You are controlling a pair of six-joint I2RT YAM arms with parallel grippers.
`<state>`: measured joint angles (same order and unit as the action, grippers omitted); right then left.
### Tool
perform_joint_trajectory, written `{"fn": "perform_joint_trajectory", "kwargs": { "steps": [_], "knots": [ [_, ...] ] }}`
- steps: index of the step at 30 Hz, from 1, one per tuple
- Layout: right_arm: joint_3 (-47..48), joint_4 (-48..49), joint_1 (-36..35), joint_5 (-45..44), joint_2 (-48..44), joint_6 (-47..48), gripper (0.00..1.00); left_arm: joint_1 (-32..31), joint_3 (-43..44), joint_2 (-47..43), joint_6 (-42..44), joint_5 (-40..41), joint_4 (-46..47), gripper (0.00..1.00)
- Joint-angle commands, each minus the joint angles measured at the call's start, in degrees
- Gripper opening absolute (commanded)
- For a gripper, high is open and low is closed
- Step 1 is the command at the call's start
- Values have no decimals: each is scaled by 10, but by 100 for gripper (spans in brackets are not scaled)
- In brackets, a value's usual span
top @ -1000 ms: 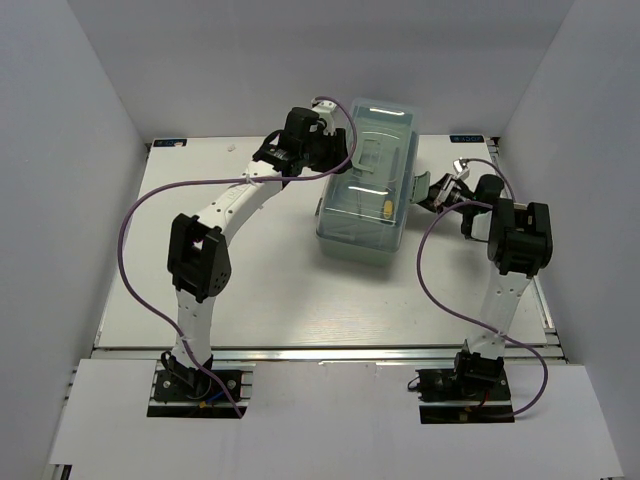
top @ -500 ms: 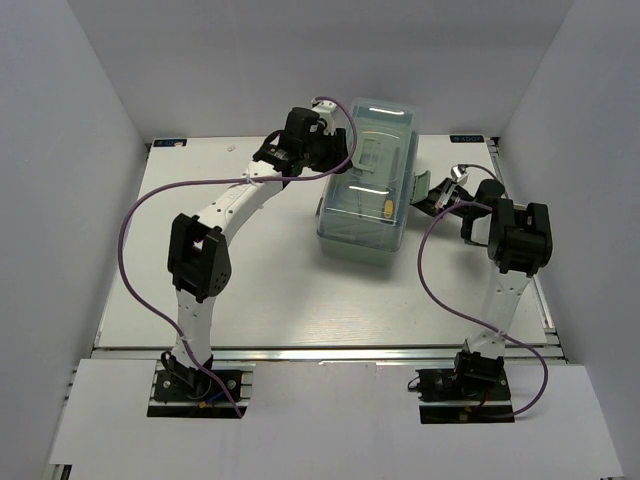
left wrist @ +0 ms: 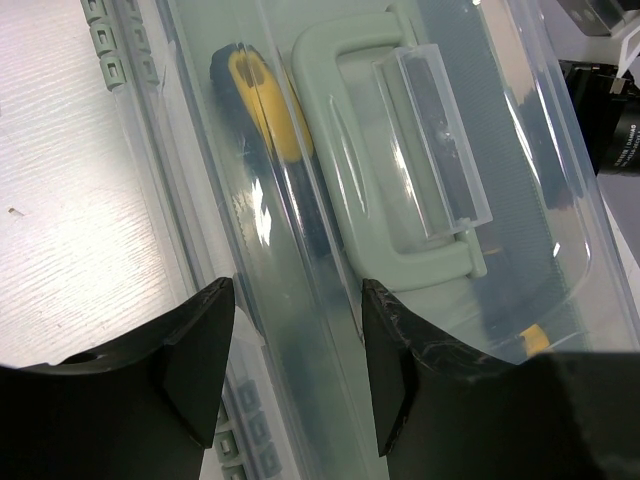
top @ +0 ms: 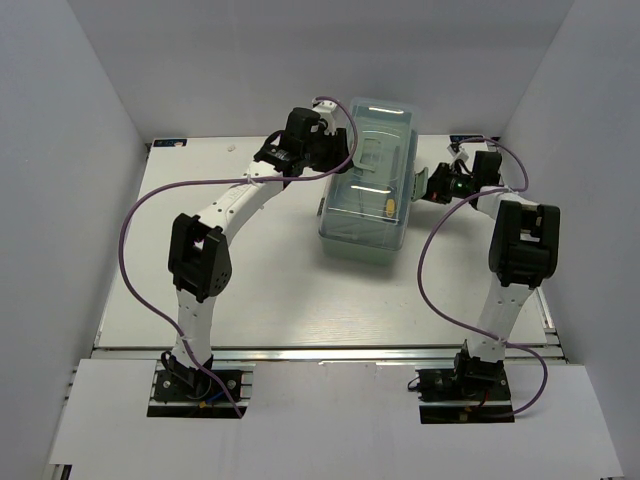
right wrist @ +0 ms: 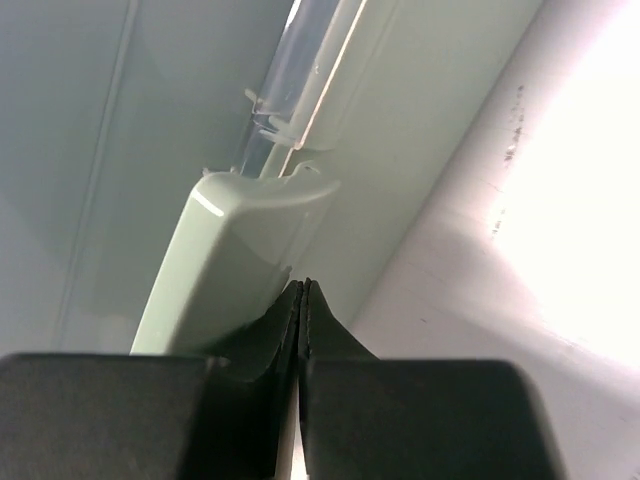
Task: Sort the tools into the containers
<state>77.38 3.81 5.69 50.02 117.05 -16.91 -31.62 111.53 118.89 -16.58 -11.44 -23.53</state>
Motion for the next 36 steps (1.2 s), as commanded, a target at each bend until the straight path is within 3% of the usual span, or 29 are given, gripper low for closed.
{"fn": "perform_joint_trajectory", "kwargs": {
  "steps": [1,9,15,24,36],
  "knots": [
    [48,-26,-44,36,-65,71,0,-60,-25,47,-6,-106,-72,61],
    [81,-140,-81,-79,-105,194,0,-60,-21,52,-5,-108,-72,61],
    [86,-173,-112,-150,-134,249,0,-60,-20,53,-6,-109,-71,61],
    [82,-185,-131,-184,-147,273,0,-60,-32,43,-5,-107,-67,60],
    [66,-187,-133,-162,-148,264,0,-61,-52,33,-5,-105,-62,60]
  ]
}}
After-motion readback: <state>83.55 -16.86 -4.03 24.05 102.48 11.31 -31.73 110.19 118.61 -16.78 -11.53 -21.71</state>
